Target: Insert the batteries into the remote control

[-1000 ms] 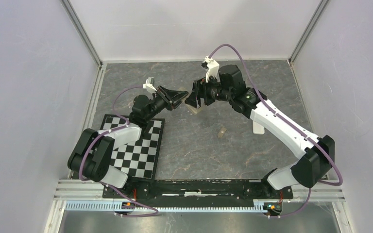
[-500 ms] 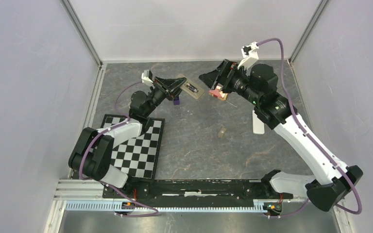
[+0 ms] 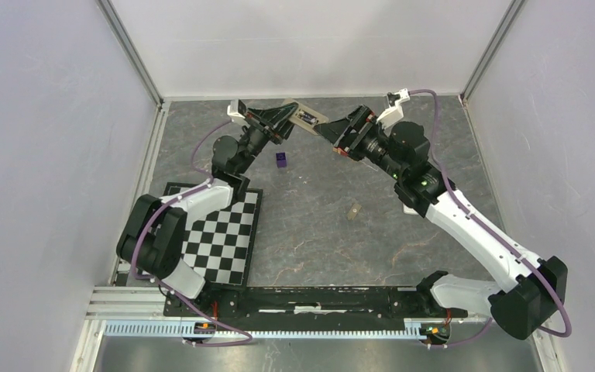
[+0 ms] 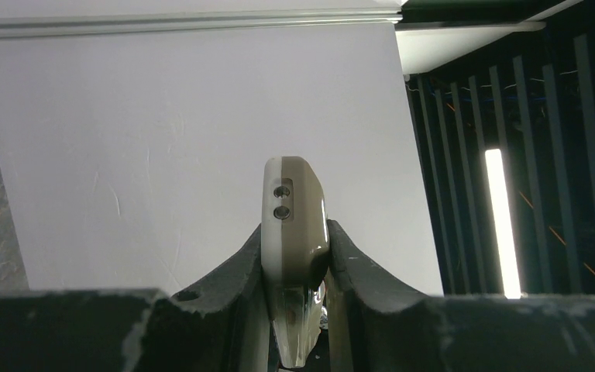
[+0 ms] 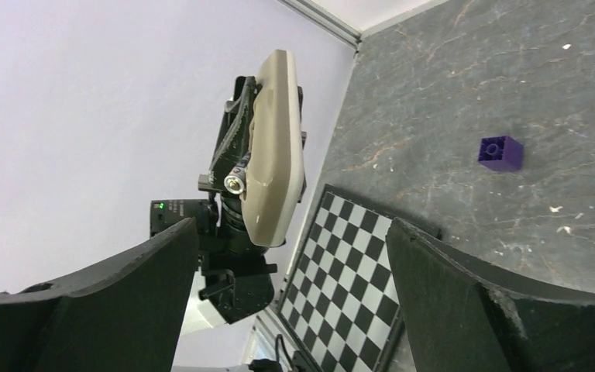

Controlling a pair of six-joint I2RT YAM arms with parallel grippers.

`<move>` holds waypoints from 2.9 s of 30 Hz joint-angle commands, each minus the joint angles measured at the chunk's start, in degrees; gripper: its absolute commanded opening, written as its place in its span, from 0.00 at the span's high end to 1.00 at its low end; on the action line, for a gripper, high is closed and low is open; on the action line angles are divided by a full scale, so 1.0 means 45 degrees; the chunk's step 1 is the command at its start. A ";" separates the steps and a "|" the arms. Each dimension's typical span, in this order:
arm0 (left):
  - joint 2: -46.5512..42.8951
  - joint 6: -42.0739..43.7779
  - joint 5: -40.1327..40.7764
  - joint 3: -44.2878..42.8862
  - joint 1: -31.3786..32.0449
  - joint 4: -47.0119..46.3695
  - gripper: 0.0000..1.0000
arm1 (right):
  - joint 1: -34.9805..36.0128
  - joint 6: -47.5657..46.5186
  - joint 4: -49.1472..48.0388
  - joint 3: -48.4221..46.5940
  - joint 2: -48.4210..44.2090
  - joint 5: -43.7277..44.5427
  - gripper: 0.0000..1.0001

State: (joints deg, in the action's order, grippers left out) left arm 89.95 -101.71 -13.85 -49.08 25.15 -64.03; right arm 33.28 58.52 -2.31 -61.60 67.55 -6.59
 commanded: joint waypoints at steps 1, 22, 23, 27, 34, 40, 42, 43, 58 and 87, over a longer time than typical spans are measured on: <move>0.0013 -0.0601 0.0276 -0.0533 0.0118 -0.0983 0.98 | 0.0020 0.0864 -0.2039 0.0360 -0.0542 0.0022 0.07; 0.0428 -0.1037 0.0565 -0.0228 0.0716 -0.1838 0.98 | -0.0149 0.2406 -0.3364 0.1210 -0.0142 0.0063 0.34; 0.0450 -0.1066 0.0576 -0.0209 0.0720 -0.1891 0.98 | -0.0163 0.2463 -0.3360 0.1225 -0.0090 0.0041 0.36; 0.0587 -0.1161 0.0599 -0.0241 0.0827 -0.2012 0.98 | -0.0168 0.2499 -0.3394 0.1187 0.0097 -0.0155 0.43; 0.0760 -0.1203 0.0489 -0.0410 0.1005 -0.2182 0.98 | -0.0161 0.2468 -0.3400 0.1382 0.0210 -0.0255 0.49; 0.0786 -0.1026 0.0342 -0.0559 0.1159 -0.2175 0.98 | -0.0168 0.2470 -0.3403 0.1595 0.0264 -0.0254 0.51; 0.0800 -0.0937 0.0290 -0.0623 0.1192 -0.2207 0.98 | -0.0168 0.2517 -0.3395 0.1621 0.0310 -0.0306 0.52; 0.0791 -0.0900 0.0265 -0.0644 0.1194 -0.2199 0.98 | -0.0168 0.2523 -0.3405 0.1622 0.0336 -0.0337 0.52; 0.0649 0.0024 0.0059 -0.0618 0.1190 -0.1806 0.98 | -0.0286 0.1449 -0.3429 0.1395 0.0183 -0.0888 0.07; 0.0728 0.0148 0.0016 -0.0536 0.1189 -0.1780 0.98 | -0.1125 0.2540 -0.4626 0.1901 0.0290 -0.2223 0.21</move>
State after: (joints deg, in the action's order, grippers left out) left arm 93.45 -103.90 -12.69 -49.95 30.15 -69.12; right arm 28.23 70.06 -20.69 -51.57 68.36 -14.96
